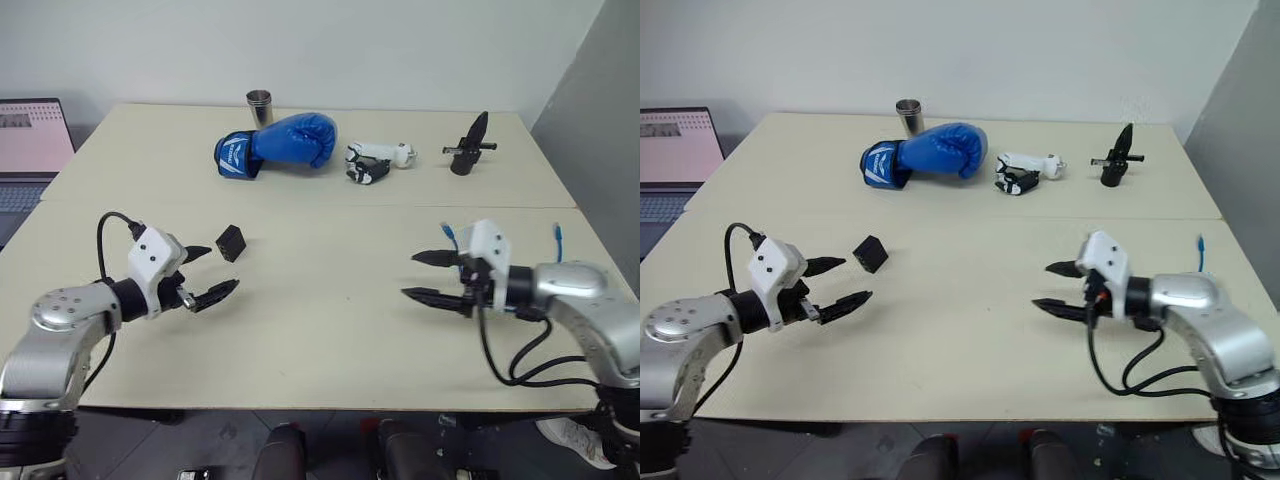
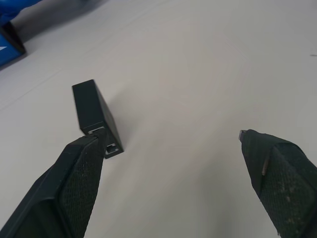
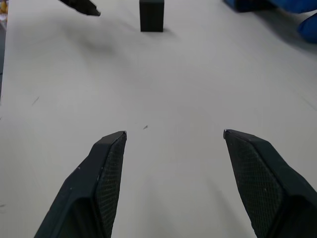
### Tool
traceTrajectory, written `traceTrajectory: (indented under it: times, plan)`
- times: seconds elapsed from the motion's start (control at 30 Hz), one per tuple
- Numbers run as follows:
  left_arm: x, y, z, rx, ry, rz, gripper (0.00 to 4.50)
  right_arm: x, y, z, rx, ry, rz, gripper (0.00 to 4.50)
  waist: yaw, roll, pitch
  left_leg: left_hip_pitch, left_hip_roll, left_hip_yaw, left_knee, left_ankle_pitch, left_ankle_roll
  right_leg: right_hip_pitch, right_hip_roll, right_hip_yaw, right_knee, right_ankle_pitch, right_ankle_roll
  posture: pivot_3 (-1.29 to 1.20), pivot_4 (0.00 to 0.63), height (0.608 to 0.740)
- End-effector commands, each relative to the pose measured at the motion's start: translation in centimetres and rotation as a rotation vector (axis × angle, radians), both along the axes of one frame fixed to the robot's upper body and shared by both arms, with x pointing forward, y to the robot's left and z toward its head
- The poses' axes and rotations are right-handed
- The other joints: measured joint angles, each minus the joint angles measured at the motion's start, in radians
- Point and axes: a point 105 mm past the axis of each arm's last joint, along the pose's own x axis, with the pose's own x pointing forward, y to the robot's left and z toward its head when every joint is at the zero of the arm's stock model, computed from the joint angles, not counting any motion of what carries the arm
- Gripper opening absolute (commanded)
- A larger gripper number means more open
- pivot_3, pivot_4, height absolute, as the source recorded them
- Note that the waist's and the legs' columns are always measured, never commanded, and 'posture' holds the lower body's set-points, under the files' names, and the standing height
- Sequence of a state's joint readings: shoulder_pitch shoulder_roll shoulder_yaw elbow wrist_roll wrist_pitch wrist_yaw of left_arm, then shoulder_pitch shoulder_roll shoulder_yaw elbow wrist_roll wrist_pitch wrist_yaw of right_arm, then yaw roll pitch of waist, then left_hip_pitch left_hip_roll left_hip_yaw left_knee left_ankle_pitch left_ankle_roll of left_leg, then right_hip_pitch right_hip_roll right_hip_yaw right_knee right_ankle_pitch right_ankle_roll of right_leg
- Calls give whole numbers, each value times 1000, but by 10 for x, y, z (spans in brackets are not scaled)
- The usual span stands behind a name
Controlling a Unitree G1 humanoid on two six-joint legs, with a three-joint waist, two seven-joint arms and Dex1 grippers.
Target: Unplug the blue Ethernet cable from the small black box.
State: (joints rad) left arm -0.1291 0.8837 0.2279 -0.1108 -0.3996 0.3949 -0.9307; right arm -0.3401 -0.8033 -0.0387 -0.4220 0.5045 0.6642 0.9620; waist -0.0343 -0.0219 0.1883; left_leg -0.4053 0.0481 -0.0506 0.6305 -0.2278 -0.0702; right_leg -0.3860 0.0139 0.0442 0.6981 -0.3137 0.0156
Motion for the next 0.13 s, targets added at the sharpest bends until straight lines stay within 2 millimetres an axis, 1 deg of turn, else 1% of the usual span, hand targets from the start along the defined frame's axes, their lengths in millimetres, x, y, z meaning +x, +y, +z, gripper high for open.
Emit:
traceTrajectory:
  times: [0.03, 0.13]
  plan:
    - [3, 4, 23, -25, -44, -13, 4485, -2, -9, 15, 21, -22, 2, 3311, 0, 0, 0, 0, 1, 0, 0, 0, 0, 0, 1, 0, 0, -2, 3, 0, 150, 740]
    - [6, 0, 34, -60, -60, -28, 4485, 1, -14, 19, 16, -29, -12, 3311, 1, 0, 0, 0, 1, 0, 0, 0, 0, 0, 1, 0, 0, -2, 3, 0, 150, 740]
